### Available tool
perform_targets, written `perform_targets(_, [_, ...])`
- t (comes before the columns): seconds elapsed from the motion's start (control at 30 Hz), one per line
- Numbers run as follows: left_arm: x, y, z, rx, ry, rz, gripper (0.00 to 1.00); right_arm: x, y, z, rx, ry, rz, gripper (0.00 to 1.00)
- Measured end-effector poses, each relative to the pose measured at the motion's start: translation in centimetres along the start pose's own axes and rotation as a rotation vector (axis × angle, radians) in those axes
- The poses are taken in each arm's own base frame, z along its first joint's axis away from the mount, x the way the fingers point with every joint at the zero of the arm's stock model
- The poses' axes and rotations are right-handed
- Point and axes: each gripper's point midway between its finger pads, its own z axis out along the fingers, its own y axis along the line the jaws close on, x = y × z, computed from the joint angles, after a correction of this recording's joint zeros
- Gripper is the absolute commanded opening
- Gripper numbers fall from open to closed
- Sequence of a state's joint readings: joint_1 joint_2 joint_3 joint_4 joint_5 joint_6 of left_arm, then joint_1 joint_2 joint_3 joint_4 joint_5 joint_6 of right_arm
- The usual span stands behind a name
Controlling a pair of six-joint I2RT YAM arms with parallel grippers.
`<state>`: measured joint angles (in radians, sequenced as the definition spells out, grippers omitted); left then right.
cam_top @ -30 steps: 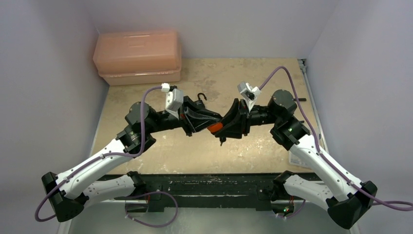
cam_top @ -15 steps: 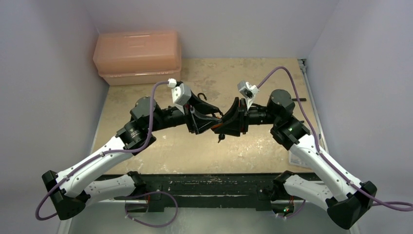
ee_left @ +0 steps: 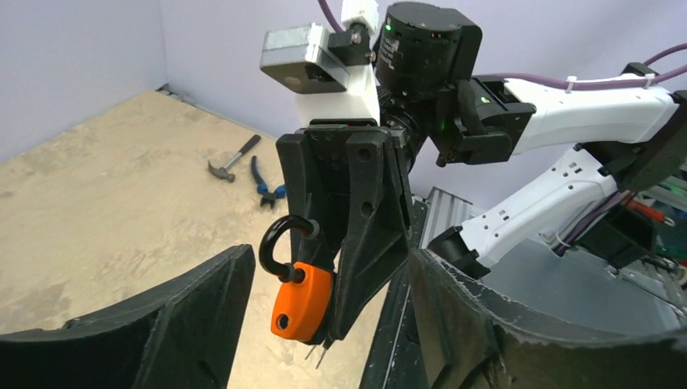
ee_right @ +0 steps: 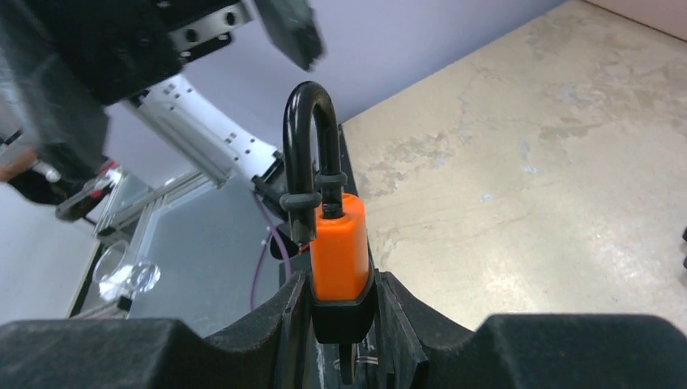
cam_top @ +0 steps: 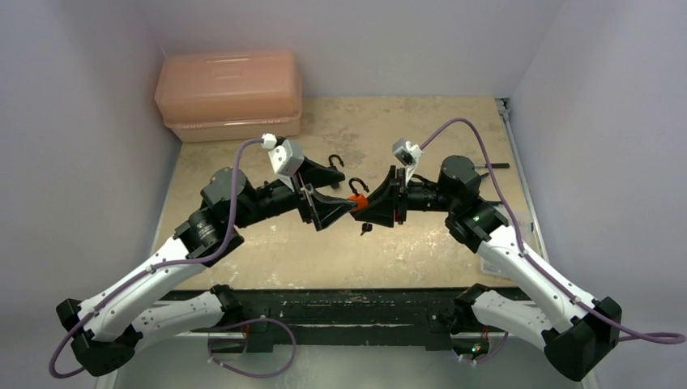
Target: Unlock with the key
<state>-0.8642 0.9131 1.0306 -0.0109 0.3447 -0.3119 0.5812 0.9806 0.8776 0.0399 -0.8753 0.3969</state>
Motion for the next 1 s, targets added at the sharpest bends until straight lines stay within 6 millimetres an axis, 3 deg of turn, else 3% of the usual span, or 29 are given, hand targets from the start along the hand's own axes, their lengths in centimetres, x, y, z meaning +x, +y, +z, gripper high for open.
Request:
perform_targets(0.23, [0.0, 1.4, -1.9, -0.118, -0.013, 0.002, 0.88, 1.1, -2.1, 0.1, 0.095, -0.013, 0.065, 0.00])
perform_targets(0.47, [3.0, 5.4, -4.2, -0.348, 0.035, -0.014, 0.88, 2.6, -5.1, 0.4, 0.216, -0.030, 0.163, 0.00])
perform_targets(0.73, [7.8, 8.5, -8.0, -0.541, 0.104, -0.030, 0.88, 6.2, -11.0, 0.9, 0.438, -0.021, 0.361, 0.00])
perform_targets(1.0, [8.2, 9.9, -11.0, -0.678, 0.078, -0.052, 0.88, 10.7, -15.4, 2.3, 0.537, 0.025, 0.571, 0.00])
